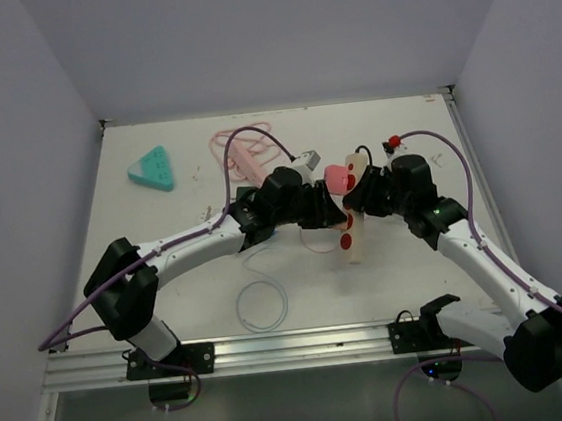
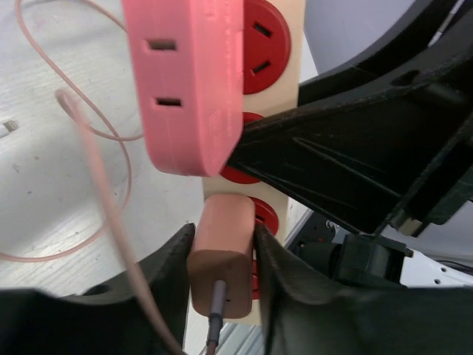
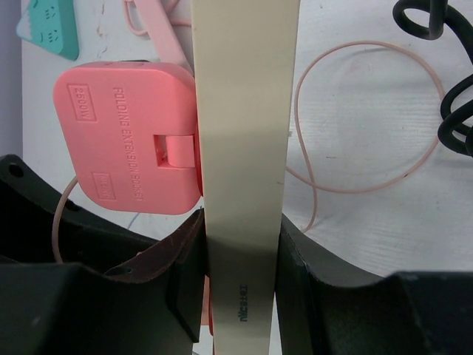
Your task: Pull the plug off the socket
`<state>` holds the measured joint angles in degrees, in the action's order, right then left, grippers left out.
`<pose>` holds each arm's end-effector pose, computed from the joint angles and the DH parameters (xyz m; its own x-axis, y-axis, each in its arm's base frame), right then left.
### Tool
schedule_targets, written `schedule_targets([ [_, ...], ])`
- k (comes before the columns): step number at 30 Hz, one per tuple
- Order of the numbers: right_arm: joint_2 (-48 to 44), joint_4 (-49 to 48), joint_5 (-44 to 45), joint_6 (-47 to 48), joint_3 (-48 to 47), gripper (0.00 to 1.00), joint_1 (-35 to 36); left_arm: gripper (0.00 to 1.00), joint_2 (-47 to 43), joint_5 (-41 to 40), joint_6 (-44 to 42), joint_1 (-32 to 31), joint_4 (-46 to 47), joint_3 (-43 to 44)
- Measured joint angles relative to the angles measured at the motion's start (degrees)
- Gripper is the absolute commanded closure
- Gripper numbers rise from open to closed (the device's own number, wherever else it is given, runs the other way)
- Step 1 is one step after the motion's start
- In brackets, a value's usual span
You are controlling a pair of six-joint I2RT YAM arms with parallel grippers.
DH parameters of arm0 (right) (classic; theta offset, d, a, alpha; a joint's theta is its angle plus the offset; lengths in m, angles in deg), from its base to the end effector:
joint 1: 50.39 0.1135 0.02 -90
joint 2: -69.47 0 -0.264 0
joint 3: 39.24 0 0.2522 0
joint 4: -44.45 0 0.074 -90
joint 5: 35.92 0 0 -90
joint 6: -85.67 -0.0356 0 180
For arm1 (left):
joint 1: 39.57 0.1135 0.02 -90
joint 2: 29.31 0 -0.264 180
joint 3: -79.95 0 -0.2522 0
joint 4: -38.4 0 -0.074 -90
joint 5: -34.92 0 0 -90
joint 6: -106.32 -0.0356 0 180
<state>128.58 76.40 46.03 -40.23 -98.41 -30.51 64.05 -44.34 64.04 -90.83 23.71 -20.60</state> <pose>0.2141 0.0827 0.2826 -0.6654 0.3768 -0.6444 -0.0720 0.8268 0.5578 0.2301 -0.2974 0.2643 -0.8443 -0.1093 -0.5247 0.3628 0.6040 -0.7096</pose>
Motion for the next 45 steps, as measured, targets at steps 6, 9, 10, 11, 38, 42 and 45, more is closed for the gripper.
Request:
schedule_targets([
  [6, -0.31, 0.02, 1.25, 0.07, 0.00, 1.00, 0.00, 1.00, 0.13, 0.59, -0.39, -0.20, 0.70, 0.33],
  [9, -0.42, 0.02, 1.73, 0.26, 0.00, 1.00, 0.09, 1.00, -0.02, 0.55, -0.61, -0.15, 0.79, 0.31],
  [10, -0.52, 0.04, 2.01, 0.35, 0.00, 1.00, 0.22, 1.00, -0.15, 0.55, -0.76, -0.11, 0.76, 0.31],
  [11, -0.74, 0.04, 2.54, 0.44, 0.02, 1.00, 0.42, 1.00, -0.31, 0.61, -0.81, -0.04, 0.79, 0.20],
  [38, 9.90, 0.22, 20.59, 6.36, 3.15, 1.00, -0.81, 1.00, -18.47, -0.22, -9.57, 16.06, -24.65, 7.41],
  [42, 9.70, 2.82, 21.42, 9.46, 3.23, 1.00, -0.66, 1.00, -22.25, -0.26, -11.63, 21.09, -26.34, 7.93],
  [45, 8.70, 2.89, 20.00, 10.36, 2.60, 1.00, -0.55, 1.00, -22.47, 0.24, -12.72, 23.82, -26.14, 5.46],
])
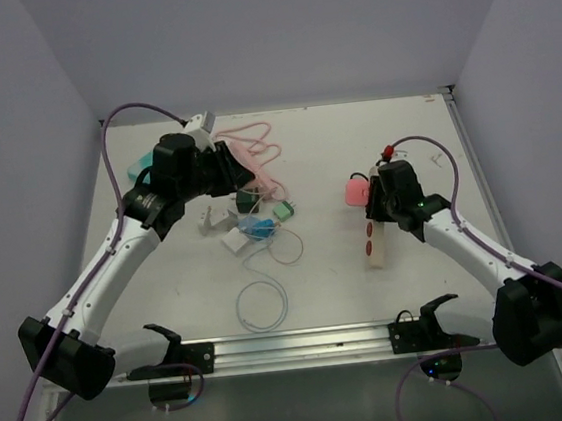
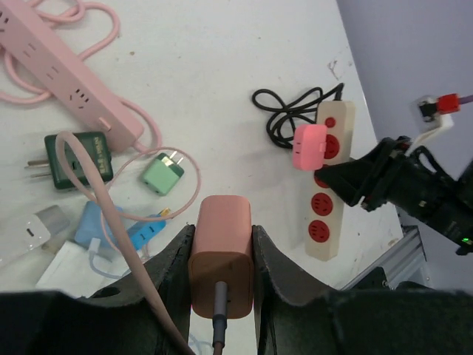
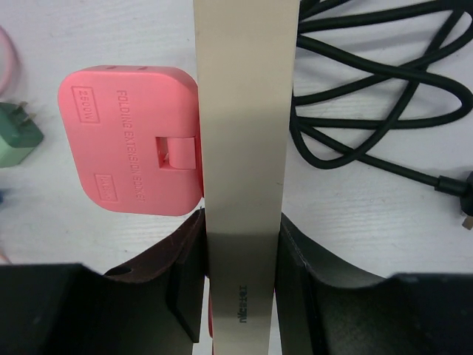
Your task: Pull the plug off the socket
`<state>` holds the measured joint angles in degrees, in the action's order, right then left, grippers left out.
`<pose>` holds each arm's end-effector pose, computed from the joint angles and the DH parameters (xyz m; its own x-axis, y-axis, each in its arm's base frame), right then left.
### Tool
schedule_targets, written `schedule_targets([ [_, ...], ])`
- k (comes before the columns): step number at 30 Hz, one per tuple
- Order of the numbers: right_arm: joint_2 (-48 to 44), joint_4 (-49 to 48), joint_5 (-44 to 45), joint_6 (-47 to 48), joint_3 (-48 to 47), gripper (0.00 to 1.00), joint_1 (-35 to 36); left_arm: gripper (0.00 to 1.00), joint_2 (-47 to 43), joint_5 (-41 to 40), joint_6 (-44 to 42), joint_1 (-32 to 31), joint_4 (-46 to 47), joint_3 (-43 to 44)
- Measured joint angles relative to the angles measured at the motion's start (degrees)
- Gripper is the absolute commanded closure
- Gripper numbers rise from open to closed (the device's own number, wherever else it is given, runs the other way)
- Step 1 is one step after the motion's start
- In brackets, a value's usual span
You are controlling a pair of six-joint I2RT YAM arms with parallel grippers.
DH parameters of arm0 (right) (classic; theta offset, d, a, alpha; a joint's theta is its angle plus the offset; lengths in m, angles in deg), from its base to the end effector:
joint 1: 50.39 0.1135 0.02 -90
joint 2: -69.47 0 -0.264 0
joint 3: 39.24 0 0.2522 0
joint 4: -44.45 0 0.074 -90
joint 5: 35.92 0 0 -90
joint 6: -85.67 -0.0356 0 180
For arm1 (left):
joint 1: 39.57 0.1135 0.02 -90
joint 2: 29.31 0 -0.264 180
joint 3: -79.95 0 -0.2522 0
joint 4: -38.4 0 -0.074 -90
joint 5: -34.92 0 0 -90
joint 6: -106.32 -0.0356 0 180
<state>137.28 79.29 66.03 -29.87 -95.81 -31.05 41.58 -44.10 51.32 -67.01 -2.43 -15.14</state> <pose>0.2319 0.0736 0.2304 -0.6945 0.2033 -0.6902 0.1230 0.9787 0.1645 0.2414 -0.1330 0.3749 -0.6739 -0.2845 -0.6818 0.2646 0.7687 -0.5823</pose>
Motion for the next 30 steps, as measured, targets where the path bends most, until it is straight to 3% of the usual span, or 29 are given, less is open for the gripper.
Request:
schedule_targets([
  [5, -1.16, -0.07, -4.13, 0.94, -2.47, 1.00, 0.13, 1.00, 1.33, 0.94, -0.20, 3.30, 1.20, -7.72],
  [17, -4.24, -1.16, -14.60, 2.47, -3.37, 1.00, 0.15, 0.73, 9.44, 2.03, 3.58, 5.92, 14.56, -21.40],
  [20, -4.50, -1.44, -16.13, 2.49, -3.32, 1.00, 0.15, 0.62, 10.80, 2.36, 3.89, 6.03, 16.46, -22.99],
  [24, -4.83, -1.77, -17.49, 2.51, -2.78, 1.00, 0.15, 0.32, 11.23, 2.47, 3.72, 6.08, 16.74, -24.00],
  [30, -4.83, -2.08, -19.06, 2.54, -2.71, 1.00, 0.15, 0.02, 8.63, 1.11, 2.56, 6.32, 14.84, -24.06],
])
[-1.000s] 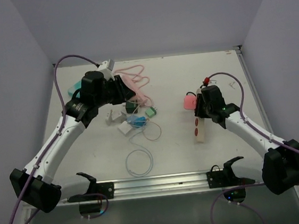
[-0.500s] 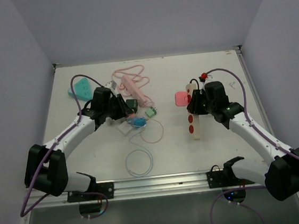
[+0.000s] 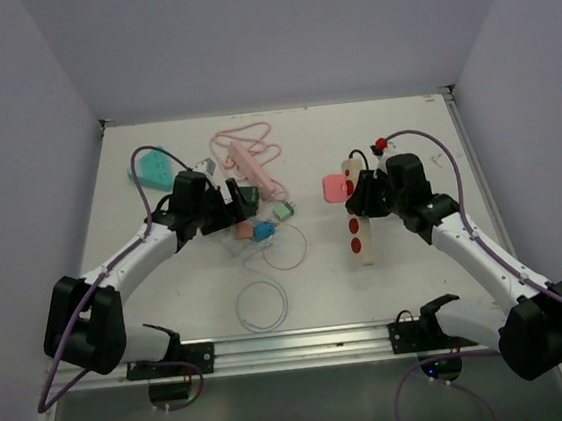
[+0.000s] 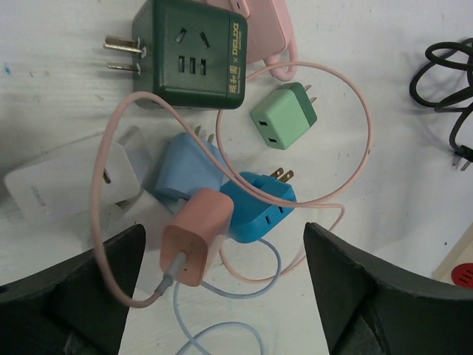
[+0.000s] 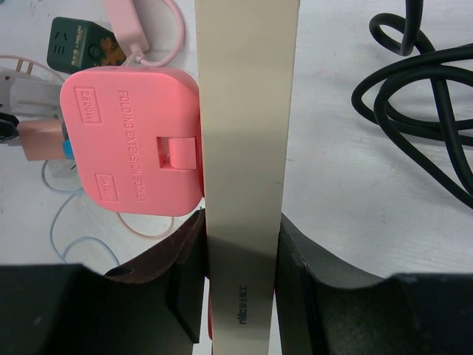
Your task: Pull the plug off the socket
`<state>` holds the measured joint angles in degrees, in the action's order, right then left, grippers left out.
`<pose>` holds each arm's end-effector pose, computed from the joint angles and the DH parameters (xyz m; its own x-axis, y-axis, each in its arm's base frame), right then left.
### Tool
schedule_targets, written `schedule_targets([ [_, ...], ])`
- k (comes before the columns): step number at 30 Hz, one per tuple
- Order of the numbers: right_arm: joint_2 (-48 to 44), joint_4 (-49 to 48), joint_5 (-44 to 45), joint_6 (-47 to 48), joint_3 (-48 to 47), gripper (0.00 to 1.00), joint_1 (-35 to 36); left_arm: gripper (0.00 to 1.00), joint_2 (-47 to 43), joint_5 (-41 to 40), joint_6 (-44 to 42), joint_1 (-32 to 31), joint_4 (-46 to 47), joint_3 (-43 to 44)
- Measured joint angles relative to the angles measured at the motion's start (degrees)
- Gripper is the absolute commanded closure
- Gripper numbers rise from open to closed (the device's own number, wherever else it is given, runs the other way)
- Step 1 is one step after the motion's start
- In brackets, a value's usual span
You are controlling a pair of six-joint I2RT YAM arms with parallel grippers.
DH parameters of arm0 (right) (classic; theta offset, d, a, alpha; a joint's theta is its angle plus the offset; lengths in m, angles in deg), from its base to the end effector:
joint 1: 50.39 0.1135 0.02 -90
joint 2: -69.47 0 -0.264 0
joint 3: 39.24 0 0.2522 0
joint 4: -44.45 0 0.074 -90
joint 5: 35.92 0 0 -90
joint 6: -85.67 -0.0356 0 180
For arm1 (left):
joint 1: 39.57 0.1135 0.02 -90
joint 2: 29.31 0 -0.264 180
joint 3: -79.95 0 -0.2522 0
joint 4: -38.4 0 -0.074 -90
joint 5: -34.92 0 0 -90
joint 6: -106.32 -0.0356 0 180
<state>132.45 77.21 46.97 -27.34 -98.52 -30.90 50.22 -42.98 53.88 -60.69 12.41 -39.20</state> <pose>0.2245 0.0841 0.2674 -0.6817 0.1702 -0.7115 -0.1721 0.9080 0.3821 0.2663 -0.1109 0.2158 -0.8194 -0.3225 -0.4739 -0.0102 0.8349 -0.5503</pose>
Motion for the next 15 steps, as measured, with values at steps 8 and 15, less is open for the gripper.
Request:
schedule_targets([
  [8, 0.13, -0.63, -1.75, -0.04, -0.02, 1.00, 0.09, 0.00, -7.56, -7.82, -2.62, 0.61, -7.26, 2.60],
  [15, 0.48, -1.70, -3.58, -0.48, -0.02, 1.00, 0.46, 0.00, -10.51, -7.06, -2.45, 0.63, -8.52, 6.40],
])
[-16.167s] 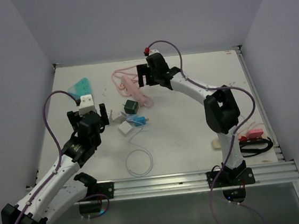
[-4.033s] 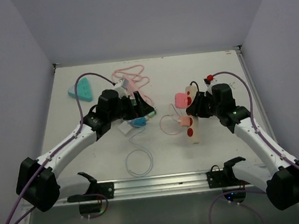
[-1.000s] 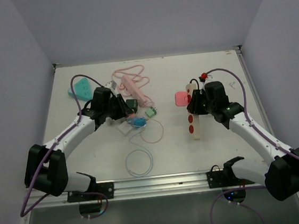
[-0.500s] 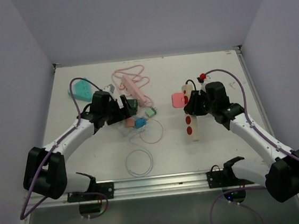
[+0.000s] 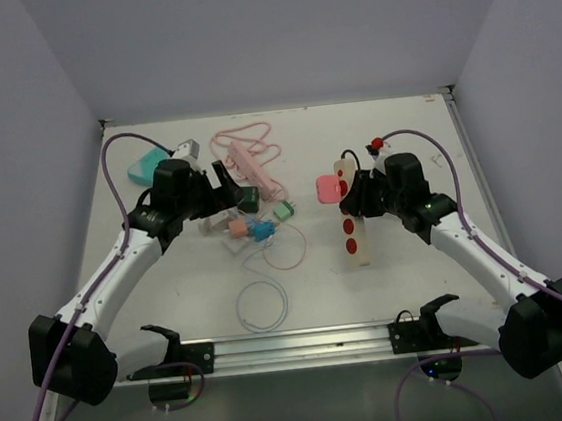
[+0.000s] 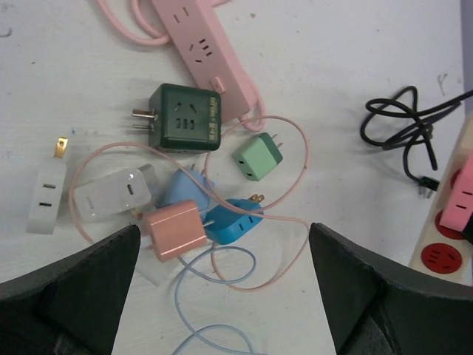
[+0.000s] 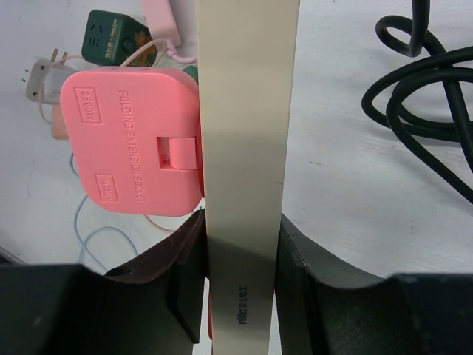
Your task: Pull the plug off the socket
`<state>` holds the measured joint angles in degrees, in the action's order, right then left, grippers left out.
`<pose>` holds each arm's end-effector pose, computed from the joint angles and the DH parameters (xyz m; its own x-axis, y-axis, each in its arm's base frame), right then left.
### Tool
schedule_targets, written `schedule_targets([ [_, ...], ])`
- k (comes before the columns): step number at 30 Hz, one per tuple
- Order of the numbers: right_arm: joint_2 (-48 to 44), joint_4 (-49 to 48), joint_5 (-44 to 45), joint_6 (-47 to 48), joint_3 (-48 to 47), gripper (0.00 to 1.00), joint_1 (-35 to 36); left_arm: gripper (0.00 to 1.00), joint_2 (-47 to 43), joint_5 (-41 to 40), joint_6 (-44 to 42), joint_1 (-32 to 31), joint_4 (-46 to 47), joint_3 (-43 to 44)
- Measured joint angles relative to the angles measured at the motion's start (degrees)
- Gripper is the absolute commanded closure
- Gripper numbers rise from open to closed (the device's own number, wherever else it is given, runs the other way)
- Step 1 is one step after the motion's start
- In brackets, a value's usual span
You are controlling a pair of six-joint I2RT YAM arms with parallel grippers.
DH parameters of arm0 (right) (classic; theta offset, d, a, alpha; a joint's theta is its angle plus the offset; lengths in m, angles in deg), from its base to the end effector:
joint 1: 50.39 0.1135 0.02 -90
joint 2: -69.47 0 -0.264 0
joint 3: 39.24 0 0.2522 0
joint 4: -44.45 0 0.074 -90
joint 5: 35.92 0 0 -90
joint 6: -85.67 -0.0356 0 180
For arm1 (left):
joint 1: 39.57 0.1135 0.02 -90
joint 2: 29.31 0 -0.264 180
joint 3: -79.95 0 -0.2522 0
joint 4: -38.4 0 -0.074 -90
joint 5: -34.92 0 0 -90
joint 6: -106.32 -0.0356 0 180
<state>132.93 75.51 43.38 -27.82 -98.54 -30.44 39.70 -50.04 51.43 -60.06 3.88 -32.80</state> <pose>0.2258 0.0890 0.2685 -0.6876 0.1671 -0.7066 -0.2222 0.8781 0.4238 0.2478 -0.0960 0.2875 -0.6921 -0.3530 -0.6296 0.0207 0.8622 -0.5062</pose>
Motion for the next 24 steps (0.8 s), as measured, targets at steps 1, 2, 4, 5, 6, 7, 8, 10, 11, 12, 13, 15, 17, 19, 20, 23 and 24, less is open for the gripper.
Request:
schedule_targets([
  [1, 0.00, -0.24, -0.42, -0.09, 0.00, 1.00, 0.15, 0.00, -0.02, 1.42, 0.46, 0.00, 0.20, 0.44],
  [2, 0.00, -0.50, -0.79, -0.17, 0.00, 1.00, 0.33, 0.00, -0.02, 2.38, 0.94, -0.02, 0.44, 0.68],
  [4, 0.00, -0.92, -1.11, -0.50, 0.00, 1.00, 0.76, 0.00, 0.00, 4.35, 2.40, -0.57, 1.31, 1.07],
  [5, 0.00, -1.16, -1.18, -0.59, 0.00, 1.00, 1.03, 0.00, 0.09, 5.03, 3.26, -1.14, 1.95, 1.27],
  [6, 0.00, -1.42, -1.36, -0.81, 0.00, 1.00, 1.29, 0.00, 0.28, 5.35, 3.89, -1.99, 2.43, 1.66],
  [7, 0.00, -1.70, -1.38, -0.94, 0.00, 1.00, 1.62, 0.00, 0.70, 5.60, 4.63, -3.15, 3.04, 2.27],
  [8, 0.00, -1.92, -1.46, -1.03, 0.00, 1.00, 1.92, 0.00, 1.36, 5.84, 5.11, -4.63, 3.67, 3.06],
  [10, 0.00, -2.14, -1.57, -1.20, 0.00, 1.00, 2.54, 0.00, 3.02, 6.10, 6.16, -7.48, 5.07, 4.76],
  [11, 0.00, -2.25, -1.64, -1.33, 0.00, 1.00, 2.91, 0.00, 4.17, 6.40, 6.60, -8.94, 6.08, 5.64],
  [12, 0.00, -2.32, -1.75, -1.40, 0.00, 1.00, 3.28, 0.01, 5.31, 6.71, 7.32, -10.29, 7.15, 6.40],
  [13, 0.00, -2.34, -1.77, -1.49, 0.00, 1.00, 3.72, 0.01, 6.47, 7.06, 7.82, -11.50, 8.33, 6.99],
  [15, 0.02, -2.34, -1.90, -1.62, 0.00, 1.00, 4.52, 0.04, 8.57, 7.48, 8.81, -13.42, 10.19, 7.72],
  [17, 0.02, -2.40, -1.95, -1.95, 0.00, 1.00, 5.25, 0.06, 10.80, 7.72, 9.38, -14.97, 11.28, 8.61],
  [19, 0.02, -2.56, -1.99, -2.21, 0.00, 1.00, 5.81, 0.07, 12.96, 7.82, 9.81, -16.22, 12.13, 9.49],
  [20, 0.02, -2.67, -1.99, -2.27, 0.00, 1.00, 6.01, 0.09, 13.94, 7.87, 9.94, -16.87, 12.55, 9.92],
  [23, 0.02, -2.80, -1.99, -2.45, 0.00, 1.00, 6.45, 0.14, 16.26, 7.87, 10.34, -18.73, 13.14, 11.04],
  [24, 0.02, -2.80, -1.97, -2.47, 0.00, 1.00, 6.60, 0.16, 16.92, 7.87, 10.43, -19.30, 13.42, 11.32],
])
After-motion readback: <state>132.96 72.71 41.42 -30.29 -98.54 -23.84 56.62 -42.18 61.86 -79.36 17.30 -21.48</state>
